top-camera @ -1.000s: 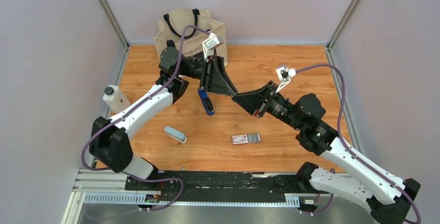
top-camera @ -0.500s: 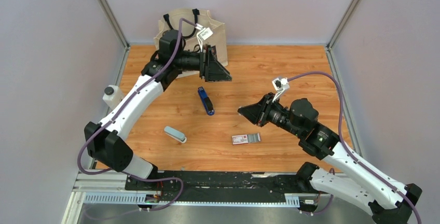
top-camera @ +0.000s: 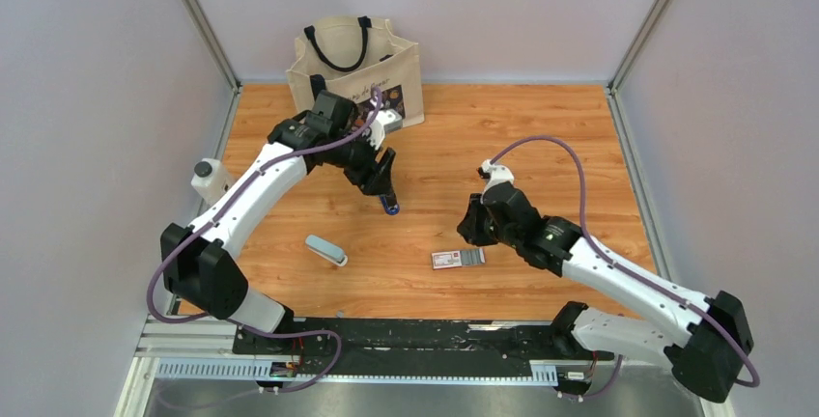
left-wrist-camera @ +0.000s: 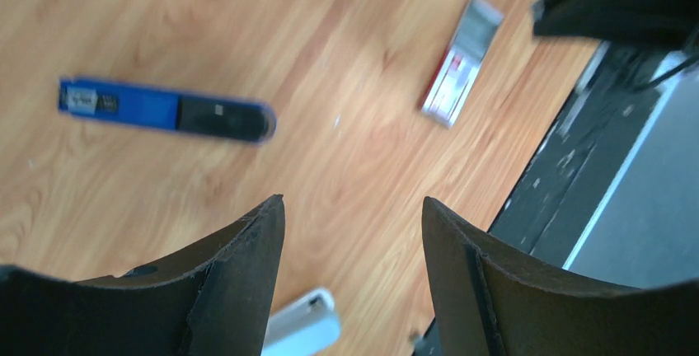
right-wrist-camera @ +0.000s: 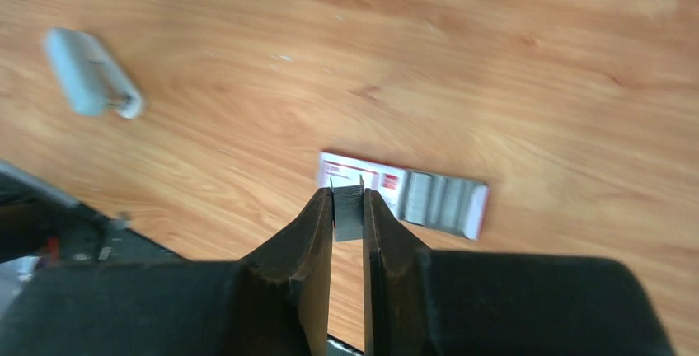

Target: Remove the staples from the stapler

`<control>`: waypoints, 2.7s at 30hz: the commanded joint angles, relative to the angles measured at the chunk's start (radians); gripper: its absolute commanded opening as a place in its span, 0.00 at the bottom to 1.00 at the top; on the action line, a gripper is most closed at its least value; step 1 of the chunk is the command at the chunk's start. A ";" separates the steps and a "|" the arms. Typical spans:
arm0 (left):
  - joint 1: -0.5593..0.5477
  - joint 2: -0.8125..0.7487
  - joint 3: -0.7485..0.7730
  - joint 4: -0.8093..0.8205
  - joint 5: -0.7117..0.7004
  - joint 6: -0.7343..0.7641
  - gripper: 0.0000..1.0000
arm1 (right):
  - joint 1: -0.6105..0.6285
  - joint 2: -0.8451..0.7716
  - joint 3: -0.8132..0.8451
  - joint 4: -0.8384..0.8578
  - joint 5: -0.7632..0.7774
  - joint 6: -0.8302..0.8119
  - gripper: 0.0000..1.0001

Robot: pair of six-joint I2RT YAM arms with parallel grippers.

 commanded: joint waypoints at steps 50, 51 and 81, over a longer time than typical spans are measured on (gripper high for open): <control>-0.019 -0.103 -0.183 -0.088 -0.113 0.169 0.65 | 0.042 0.336 -0.097 0.008 0.216 0.002 0.15; -0.019 -0.103 -0.183 -0.088 -0.113 0.168 0.65 | 0.043 0.333 -0.097 0.008 0.218 0.002 0.15; -0.025 -0.107 -0.191 -0.087 -0.122 0.175 0.65 | 0.056 0.354 -0.084 0.017 0.209 -0.007 0.28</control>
